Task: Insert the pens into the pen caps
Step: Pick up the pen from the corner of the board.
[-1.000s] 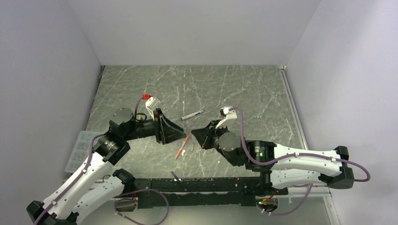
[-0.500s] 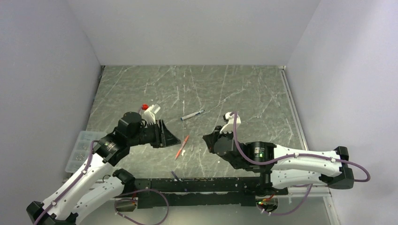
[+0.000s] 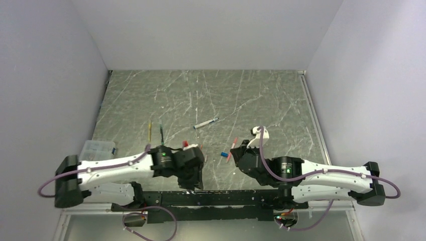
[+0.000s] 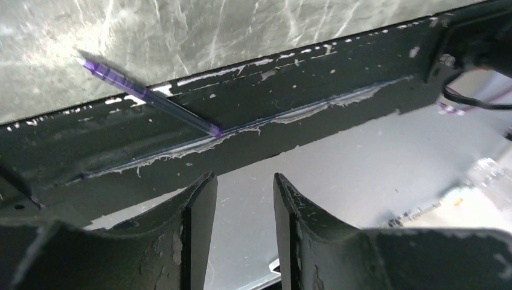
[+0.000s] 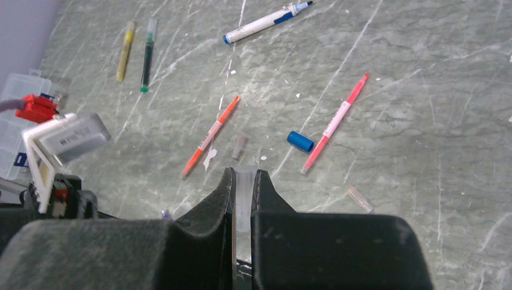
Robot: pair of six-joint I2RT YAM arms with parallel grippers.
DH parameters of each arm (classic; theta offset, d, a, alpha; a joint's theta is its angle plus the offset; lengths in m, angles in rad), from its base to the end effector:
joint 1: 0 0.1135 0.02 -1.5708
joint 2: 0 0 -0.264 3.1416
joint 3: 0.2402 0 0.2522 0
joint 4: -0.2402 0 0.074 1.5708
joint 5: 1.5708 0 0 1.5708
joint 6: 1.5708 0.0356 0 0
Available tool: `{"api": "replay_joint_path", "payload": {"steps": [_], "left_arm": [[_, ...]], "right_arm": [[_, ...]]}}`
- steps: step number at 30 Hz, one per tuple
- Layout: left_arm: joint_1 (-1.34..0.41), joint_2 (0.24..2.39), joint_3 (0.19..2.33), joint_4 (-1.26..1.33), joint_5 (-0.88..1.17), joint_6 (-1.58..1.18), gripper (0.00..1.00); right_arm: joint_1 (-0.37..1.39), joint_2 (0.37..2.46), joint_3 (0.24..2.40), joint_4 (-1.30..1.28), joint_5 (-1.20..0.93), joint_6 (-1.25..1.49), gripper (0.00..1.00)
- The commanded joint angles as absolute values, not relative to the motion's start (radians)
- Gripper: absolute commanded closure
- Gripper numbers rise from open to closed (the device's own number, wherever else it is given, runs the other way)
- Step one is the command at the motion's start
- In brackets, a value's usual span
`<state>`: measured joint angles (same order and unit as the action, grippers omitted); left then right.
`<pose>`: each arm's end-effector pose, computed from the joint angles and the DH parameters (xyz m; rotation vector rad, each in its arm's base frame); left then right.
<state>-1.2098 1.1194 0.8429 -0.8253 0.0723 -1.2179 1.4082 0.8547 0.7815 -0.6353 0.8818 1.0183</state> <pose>0.0705 -0.1940 0.2442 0.0136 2.9634 -0.7008 0.0544 0.1621 0.2917 0.0383 2.0369 0.5291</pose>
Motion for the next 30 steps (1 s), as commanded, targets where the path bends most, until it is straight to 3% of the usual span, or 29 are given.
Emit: {"api": "replay_joint_path", "payload": {"steps": [1, 6, 15, 30], "left_arm": [[-1.332, 1.240, 0.958, -0.973, -0.103, -1.458, 0.55], [-1.364, 1.278, 0.936, -1.010, -0.104, -1.630, 0.49], [-1.370, 1.358, 0.874, -1.021, -0.094, -1.825, 0.50], [-1.242, 1.367, 0.744, -0.844, -0.101, -1.797, 0.52]], "right_arm": [[1.408, 0.773, 0.730, -0.603, 0.887, 1.017, 1.00], [1.408, 0.686, 0.686, -0.588, 0.853, 0.997, 1.00], [1.408, 0.584, 0.645, -0.580, 0.820, 0.960, 1.00], [1.408, 0.512, 0.626, -0.637, 0.825, 0.969, 1.00]]}}
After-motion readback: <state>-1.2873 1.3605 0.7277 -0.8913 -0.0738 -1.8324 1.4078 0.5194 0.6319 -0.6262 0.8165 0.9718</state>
